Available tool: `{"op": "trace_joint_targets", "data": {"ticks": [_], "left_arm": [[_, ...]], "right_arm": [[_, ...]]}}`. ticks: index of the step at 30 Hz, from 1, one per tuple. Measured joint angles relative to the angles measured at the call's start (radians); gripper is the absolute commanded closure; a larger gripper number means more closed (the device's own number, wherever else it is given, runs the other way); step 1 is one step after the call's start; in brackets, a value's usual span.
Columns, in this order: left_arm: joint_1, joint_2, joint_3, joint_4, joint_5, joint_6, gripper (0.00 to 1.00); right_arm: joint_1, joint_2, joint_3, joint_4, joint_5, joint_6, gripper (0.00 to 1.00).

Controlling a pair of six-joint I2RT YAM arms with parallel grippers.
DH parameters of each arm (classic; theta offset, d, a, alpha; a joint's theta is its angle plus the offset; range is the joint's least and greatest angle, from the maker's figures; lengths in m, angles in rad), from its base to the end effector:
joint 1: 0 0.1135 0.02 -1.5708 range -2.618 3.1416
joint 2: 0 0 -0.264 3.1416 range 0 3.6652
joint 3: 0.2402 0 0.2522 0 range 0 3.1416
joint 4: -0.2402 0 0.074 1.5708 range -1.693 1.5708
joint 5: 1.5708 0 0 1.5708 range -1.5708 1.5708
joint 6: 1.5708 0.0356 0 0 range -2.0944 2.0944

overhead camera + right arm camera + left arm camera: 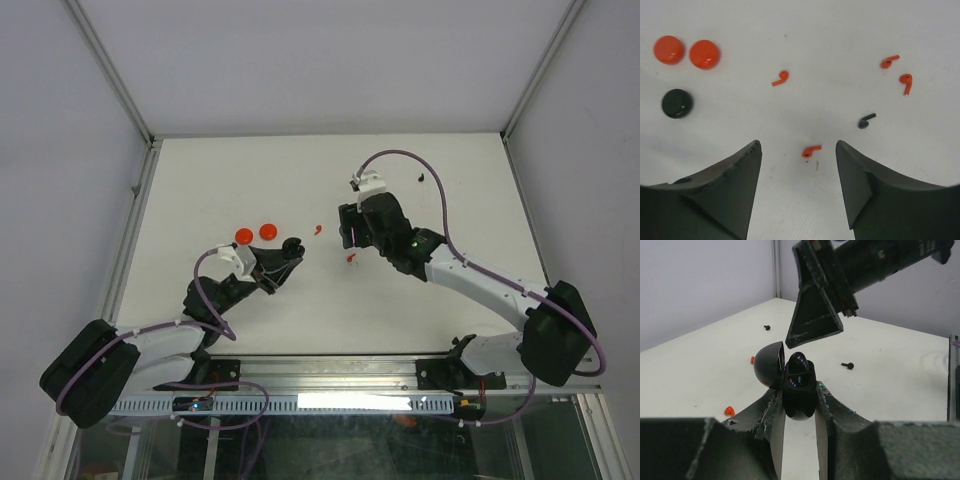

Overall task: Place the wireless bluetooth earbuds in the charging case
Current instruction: Pick up the earbud from the center of the board.

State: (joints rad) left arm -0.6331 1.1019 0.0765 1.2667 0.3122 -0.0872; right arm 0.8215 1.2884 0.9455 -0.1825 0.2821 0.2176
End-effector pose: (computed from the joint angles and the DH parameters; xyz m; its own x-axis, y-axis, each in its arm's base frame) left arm 0.1417 -0.1176 0.1965 0.1220 -0.1923 -0.9737 0.8172 0.5762 -0.0114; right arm 0.2054 0.2062 0.2869 -0.4500 -0.1793 -0.8749 -0.4527 0.8902 0.0504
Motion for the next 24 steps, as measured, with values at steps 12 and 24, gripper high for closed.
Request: {"op": "trace_joint_targets", "data": {"ticks": [12, 24], "left_arm": [[0.000, -0.034, -0.011, -0.111, -0.024, 0.052, 1.00], [0.000, -0.006, -0.011, -0.140, -0.023, 0.055, 1.00]], "right_arm": [[-0.246, 0.221, -0.002, -0.018, -0.132, -0.021, 0.38], [-0.345, 0.480, 0.141, -0.003, -0.150, -0.067, 0.45]]}}
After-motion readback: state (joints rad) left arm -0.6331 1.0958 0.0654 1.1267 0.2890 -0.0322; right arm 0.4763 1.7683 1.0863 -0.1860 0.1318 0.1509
